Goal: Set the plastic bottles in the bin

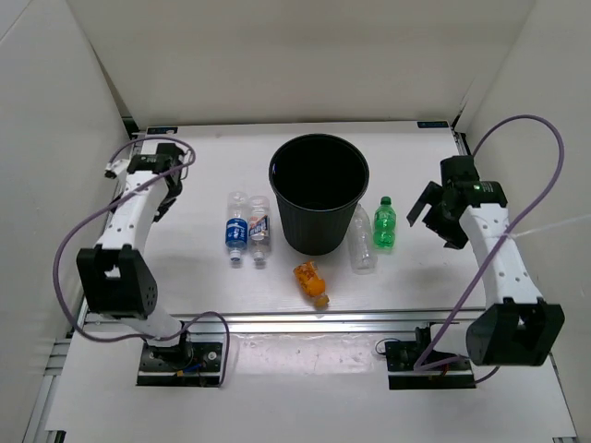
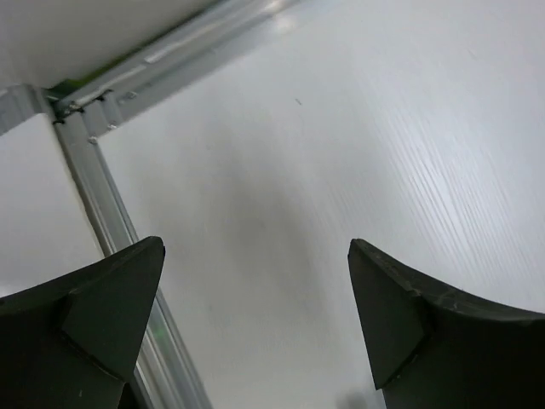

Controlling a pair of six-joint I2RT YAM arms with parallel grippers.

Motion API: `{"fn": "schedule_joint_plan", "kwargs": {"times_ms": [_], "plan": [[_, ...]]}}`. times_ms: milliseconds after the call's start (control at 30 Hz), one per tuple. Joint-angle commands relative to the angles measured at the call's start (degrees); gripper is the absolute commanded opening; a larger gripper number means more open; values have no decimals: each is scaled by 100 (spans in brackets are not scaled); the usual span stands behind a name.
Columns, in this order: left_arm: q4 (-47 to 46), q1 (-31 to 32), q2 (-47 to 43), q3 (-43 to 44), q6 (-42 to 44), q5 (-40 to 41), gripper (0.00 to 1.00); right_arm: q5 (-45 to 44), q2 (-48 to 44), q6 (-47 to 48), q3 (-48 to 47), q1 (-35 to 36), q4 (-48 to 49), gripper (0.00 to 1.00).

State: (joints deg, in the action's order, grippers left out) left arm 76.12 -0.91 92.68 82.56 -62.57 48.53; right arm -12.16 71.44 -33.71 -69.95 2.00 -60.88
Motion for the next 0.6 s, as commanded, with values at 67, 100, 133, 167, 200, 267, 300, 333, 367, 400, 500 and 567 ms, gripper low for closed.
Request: {"fn": "schedule_joint_plan", "kwargs": {"times_ms": [67, 100, 133, 167, 200, 267, 300, 333, 367, 400, 500, 567], "plan": [[536, 915, -1102, -135, 781, -888, 100, 195, 546, 119, -352, -155, 401, 100], [475, 917, -1330, -266, 781, -1142, 100, 319, 790, 172, -413, -321, 402, 100], [344, 917, -1428, -328, 1042, -1501, 100, 424, 932, 172, -492, -401, 402, 100], [99, 917, -1533, -416, 1297, -2149, 100, 765, 1064, 259, -493, -533, 480, 100], [-217, 917, -1778, -704, 1569, -2494, 100, 968, 1283, 338, -493, -534, 559, 100], [-904, 995, -2025, -934, 2063, -3049, 100, 1189, 1530, 541, -545, -604, 770, 100], [-1027, 996, -2235, -1057, 2064, -3112, 100, 1268, 1801, 541, -546, -604, 832, 100], [-1159, 996, -2315, -1058, 2212, -3191, 100, 1426, 1951, 620, -641, -604, 893, 100], [-1300, 996, -2316, -1058, 2353, -3253, 100, 1497, 2275, 681, -782, -604, 946, 100], [-1371, 996, -2386, -1058, 2424, -3254, 100, 1558, 2443, 682, -879, -604, 1008, 100], [-1476, 996, -2264, -1111, 2608, -3508, 100, 1752, 3059, 823, -1291, -491, 1008, 100], [-1477, 996, -2027, -1111, 2609, -3596, 100, 1752, 3348, 823, -1476, -420, 1008, 100]]}}
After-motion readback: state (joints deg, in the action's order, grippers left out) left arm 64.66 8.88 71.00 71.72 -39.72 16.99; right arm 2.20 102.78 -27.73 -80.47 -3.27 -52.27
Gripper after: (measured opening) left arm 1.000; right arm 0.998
